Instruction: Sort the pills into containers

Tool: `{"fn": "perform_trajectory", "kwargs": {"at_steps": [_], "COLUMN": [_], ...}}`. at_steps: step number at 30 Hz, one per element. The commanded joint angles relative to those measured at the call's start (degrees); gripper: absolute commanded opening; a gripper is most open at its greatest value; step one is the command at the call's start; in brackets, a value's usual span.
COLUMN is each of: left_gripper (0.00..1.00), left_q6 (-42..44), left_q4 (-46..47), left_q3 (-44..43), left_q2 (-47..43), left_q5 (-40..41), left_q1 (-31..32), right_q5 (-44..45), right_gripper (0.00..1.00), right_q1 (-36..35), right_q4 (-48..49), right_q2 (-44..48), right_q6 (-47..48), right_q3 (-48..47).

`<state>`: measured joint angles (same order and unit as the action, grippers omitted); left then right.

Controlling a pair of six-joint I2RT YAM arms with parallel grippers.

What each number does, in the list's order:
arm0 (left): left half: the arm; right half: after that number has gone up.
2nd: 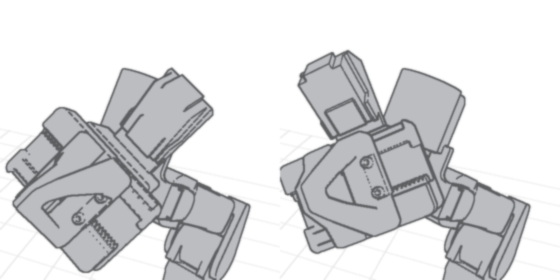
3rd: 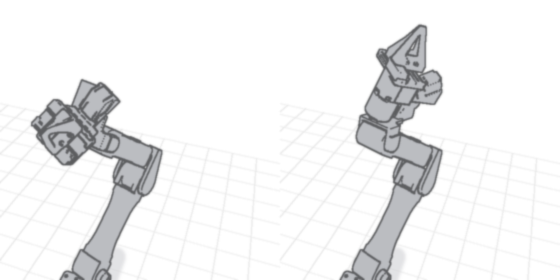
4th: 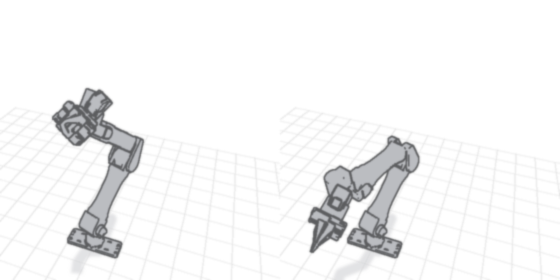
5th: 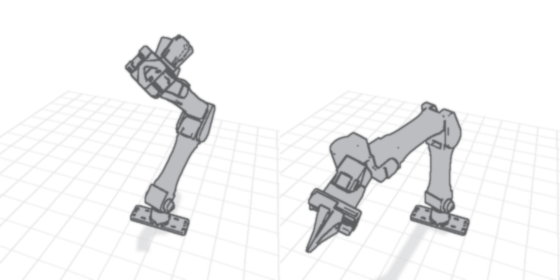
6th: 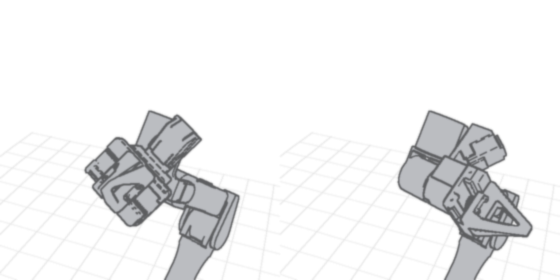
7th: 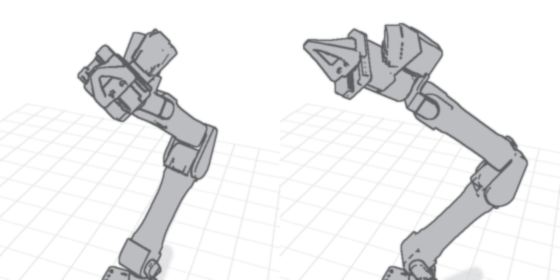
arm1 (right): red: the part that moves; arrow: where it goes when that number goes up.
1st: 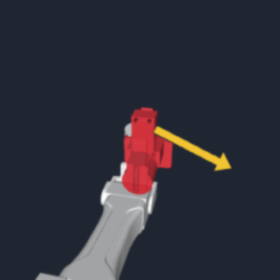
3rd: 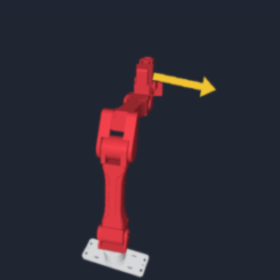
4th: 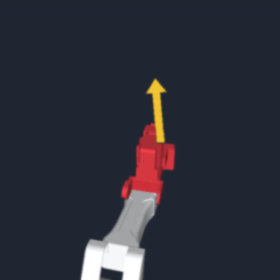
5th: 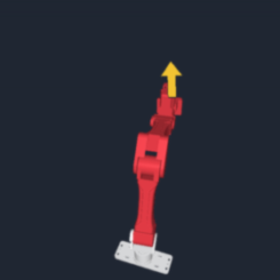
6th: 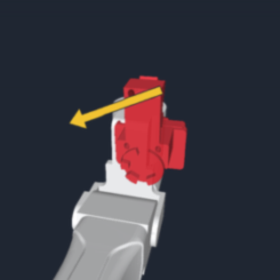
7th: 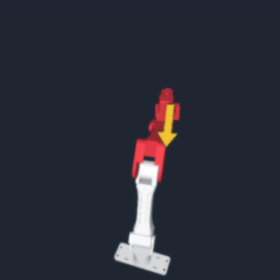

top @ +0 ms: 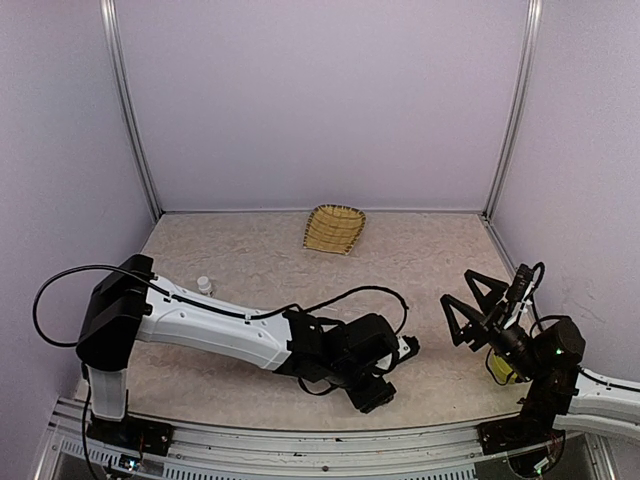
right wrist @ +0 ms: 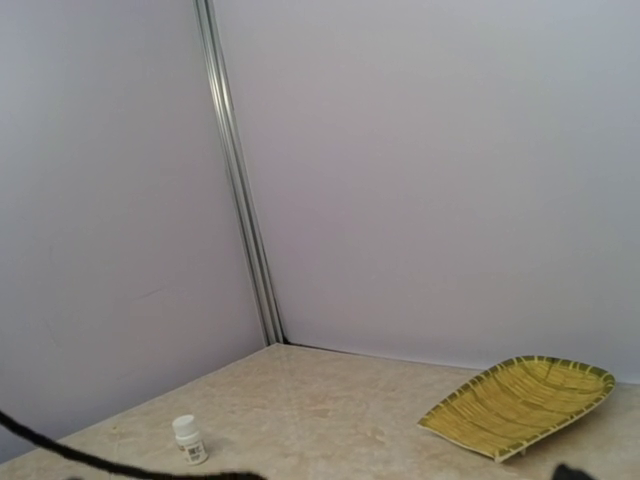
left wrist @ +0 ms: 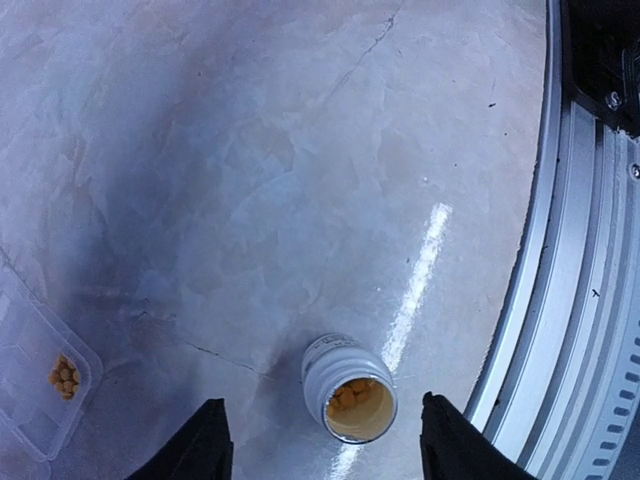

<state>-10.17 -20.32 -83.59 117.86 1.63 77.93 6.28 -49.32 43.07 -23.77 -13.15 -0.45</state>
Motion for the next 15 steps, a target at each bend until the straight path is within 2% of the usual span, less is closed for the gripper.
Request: {"fn": "perform_trajectory", "kwargs": {"at_steps": [1, 6, 15], "left_gripper": [0.70, 0.77, 0.75], "left_q6": [-1.0, -3.3, -6.7], "left_q4": [2.1, 2.8, 2.4], "left_q3": [2.5, 9.6, 22.0], "left_q2": [-7.5, -14.5, -20.0], "left_q5": [5.6, 6.7, 6.1], "left_q1": [-0.5, -3.9, -9.9], "right_q5": [0.3, -0.1, -1.0], "right_gripper": [1.00, 1.00, 1.00], "right_q1": [0.3, 0.3, 0.3], "right_q4": [0.0, 0.2, 1.0], "right_q2": [0.1, -0.2, -1.5], "right_q6": [0.1, 0.2, 0.1], "right_q3": [2.4, 2.4, 2.3]}}
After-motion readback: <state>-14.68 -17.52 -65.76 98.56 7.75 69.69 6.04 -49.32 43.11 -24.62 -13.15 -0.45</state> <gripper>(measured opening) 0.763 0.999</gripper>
